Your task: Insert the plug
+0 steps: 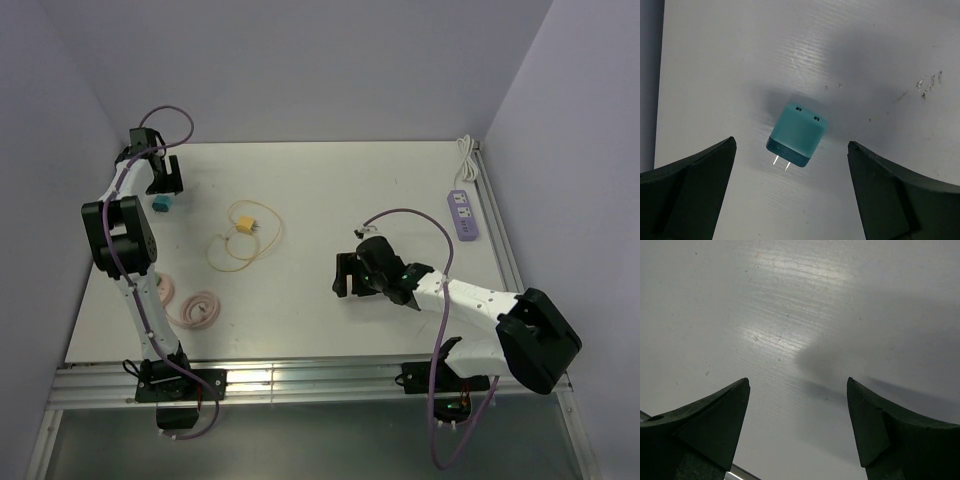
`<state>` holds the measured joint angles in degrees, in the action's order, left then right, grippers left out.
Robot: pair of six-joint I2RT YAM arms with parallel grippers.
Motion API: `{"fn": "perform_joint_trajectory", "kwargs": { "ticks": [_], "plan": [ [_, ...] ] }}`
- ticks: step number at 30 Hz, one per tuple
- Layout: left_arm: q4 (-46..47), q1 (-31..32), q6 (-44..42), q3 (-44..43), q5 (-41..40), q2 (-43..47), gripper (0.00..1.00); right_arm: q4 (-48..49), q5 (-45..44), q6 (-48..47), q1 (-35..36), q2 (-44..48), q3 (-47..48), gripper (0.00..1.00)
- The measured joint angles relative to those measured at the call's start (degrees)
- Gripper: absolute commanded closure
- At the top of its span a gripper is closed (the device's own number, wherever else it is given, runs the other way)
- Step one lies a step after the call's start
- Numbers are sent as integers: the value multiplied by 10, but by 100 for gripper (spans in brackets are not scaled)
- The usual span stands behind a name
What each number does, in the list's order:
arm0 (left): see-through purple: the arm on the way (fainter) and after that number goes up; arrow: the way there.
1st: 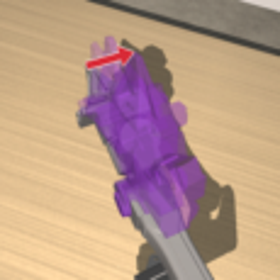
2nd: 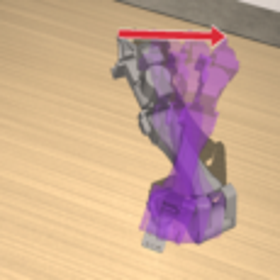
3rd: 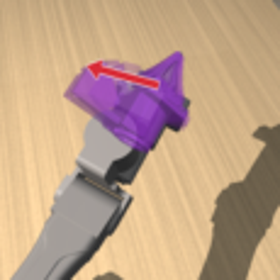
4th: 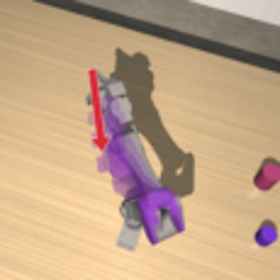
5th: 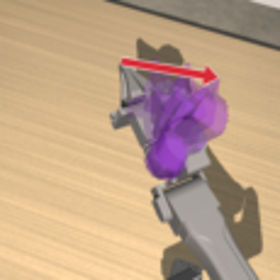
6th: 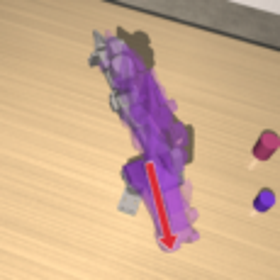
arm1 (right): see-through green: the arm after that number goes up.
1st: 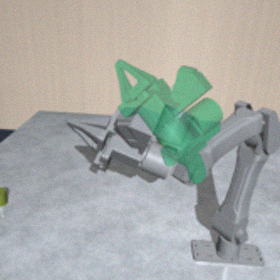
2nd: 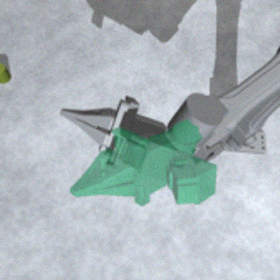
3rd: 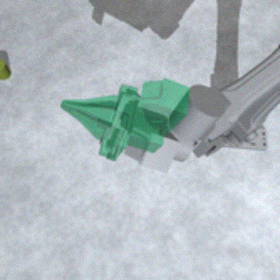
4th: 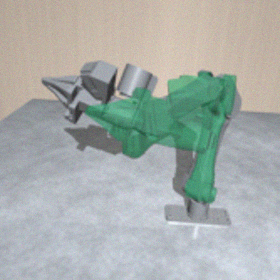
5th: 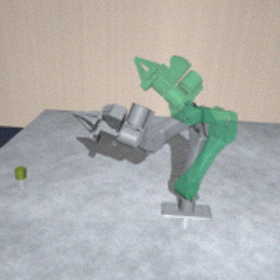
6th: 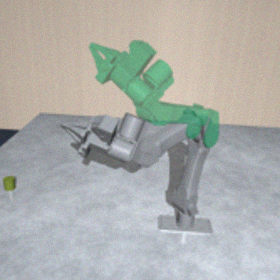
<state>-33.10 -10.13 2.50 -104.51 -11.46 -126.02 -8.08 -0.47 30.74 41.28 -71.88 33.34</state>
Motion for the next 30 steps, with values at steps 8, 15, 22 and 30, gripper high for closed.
{"fn": "perform_joint_trajectory", "kwargs": {
  "ticks": [8,15,22,30],
  "plan": [
    [8,-6,0,-6,0,-25,5,-1,-2,0,0,-5,4,16],
    [9,-7,-2,-6,1,-32,9,-1,-4,-2,0,-9,4,16],
    [10,-7,-2,-7,1,-37,14,-1,-4,-2,0,-12,4,16],
    [16,-7,-1,-7,7,-49,19,-1,-4,-2,0,-14,4,16]
  ]
}}
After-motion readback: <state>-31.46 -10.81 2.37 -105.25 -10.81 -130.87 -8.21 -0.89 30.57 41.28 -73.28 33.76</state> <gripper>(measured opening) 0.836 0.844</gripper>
